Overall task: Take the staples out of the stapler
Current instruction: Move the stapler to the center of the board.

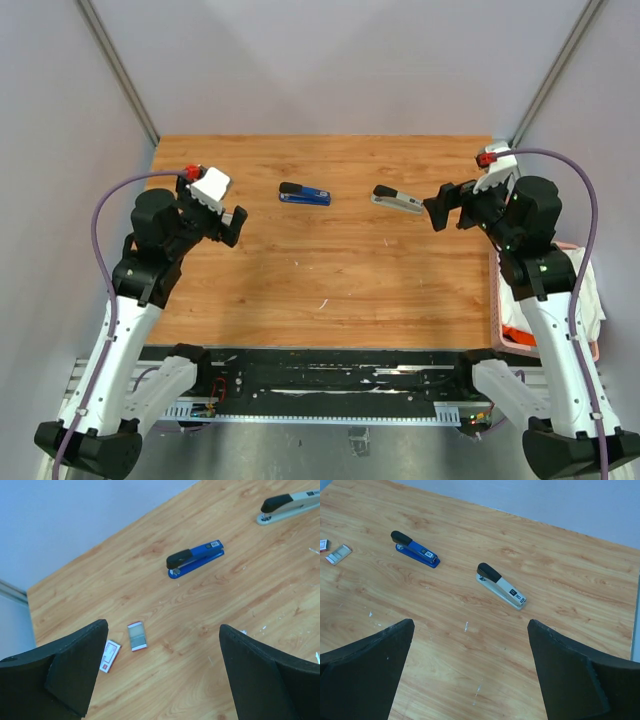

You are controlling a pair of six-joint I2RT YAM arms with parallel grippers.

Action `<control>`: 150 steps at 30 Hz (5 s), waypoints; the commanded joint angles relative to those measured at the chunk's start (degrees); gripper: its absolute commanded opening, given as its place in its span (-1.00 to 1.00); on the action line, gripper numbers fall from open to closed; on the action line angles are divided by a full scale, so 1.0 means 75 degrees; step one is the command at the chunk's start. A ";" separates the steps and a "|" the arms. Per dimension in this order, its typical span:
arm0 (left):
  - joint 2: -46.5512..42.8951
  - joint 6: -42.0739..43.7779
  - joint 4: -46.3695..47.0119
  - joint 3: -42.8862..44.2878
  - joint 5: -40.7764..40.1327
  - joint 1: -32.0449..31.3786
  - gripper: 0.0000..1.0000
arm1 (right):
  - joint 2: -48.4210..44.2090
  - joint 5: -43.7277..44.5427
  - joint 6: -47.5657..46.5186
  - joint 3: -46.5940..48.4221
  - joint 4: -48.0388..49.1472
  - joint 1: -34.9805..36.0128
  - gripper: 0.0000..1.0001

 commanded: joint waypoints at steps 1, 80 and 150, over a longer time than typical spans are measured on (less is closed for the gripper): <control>0.0120 -0.0065 0.0205 -0.0273 0.0441 0.0078 0.96 | 0.0138 -0.0238 0.0202 -0.0050 0.0151 -0.0203 0.98; 0.0489 0.1064 0.0632 -0.2074 0.0920 0.0098 0.96 | 1.2702 -0.0430 -0.3605 0.8914 -0.1170 0.3482 0.92; 0.0319 0.1507 -0.0206 -0.1906 0.2609 0.0099 0.96 | 0.7664 -0.0746 -0.7051 0.0633 -0.1032 0.4039 -0.41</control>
